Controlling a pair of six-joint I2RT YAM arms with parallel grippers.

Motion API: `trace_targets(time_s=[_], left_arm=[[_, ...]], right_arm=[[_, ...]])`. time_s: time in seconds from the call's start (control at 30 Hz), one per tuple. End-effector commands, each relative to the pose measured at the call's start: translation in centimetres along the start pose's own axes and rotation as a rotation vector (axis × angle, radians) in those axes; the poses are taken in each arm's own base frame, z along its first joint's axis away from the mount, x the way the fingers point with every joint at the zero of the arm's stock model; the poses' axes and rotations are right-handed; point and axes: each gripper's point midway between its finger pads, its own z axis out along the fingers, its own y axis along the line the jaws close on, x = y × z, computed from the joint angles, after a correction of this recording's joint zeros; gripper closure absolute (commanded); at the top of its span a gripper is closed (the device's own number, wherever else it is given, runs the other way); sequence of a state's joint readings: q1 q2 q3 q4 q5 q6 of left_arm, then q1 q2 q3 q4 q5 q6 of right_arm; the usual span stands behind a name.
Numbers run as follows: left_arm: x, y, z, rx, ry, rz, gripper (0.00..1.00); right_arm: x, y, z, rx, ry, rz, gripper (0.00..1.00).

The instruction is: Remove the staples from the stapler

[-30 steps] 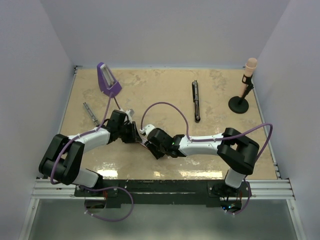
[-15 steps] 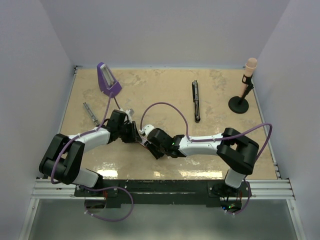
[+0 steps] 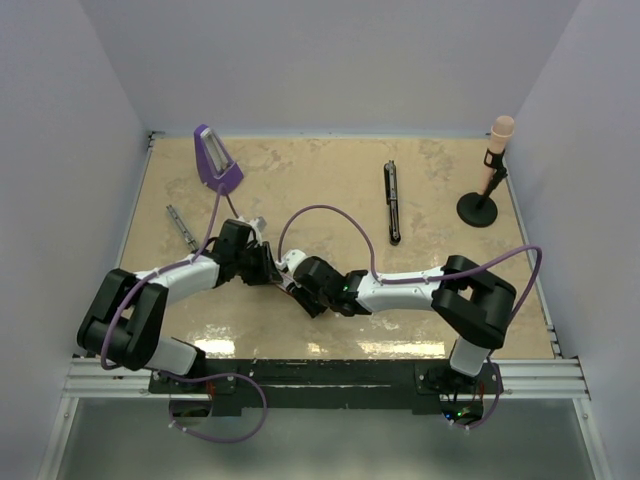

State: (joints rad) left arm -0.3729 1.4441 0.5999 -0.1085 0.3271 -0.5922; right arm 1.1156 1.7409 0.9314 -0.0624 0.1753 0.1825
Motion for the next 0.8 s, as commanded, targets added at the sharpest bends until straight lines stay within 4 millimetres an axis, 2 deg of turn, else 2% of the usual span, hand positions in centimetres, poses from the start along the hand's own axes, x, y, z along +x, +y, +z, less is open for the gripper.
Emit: trace_targets(time_s=[0.0,0.17,0.4,0.6,0.77], left_arm=[[-1.0,-1.3,-1.1,0.019,-0.035,-0.017,0.67],[-1.8,-0.4,-2.3,-0.061,-0.089,-0.038,0.61],[-1.9,0.6,-2.3,-0.122,-0.085,-0.047,0.55],[-2.8,1.3,-2.7,-0.183,-0.102,-0.029,0.54],[-3.2,1.9,-2.1,-0.223,-0.081,-0.034,0.54]], right_arm=[[-0.7,0.5,1.2,-0.009,-0.039,-0.038,0.64],[-0.8,0.6,1.0,-0.017,-0.051,-0.045,0.64],[-1.1,0.7,1.6,-0.02,-0.046,-0.075,0.64],[-1.3,0.8,1.8,-0.022,-0.043,-0.089,0.65],[-1.2,1.0,2.0,-0.033,-0.031,-0.11,0.65]])
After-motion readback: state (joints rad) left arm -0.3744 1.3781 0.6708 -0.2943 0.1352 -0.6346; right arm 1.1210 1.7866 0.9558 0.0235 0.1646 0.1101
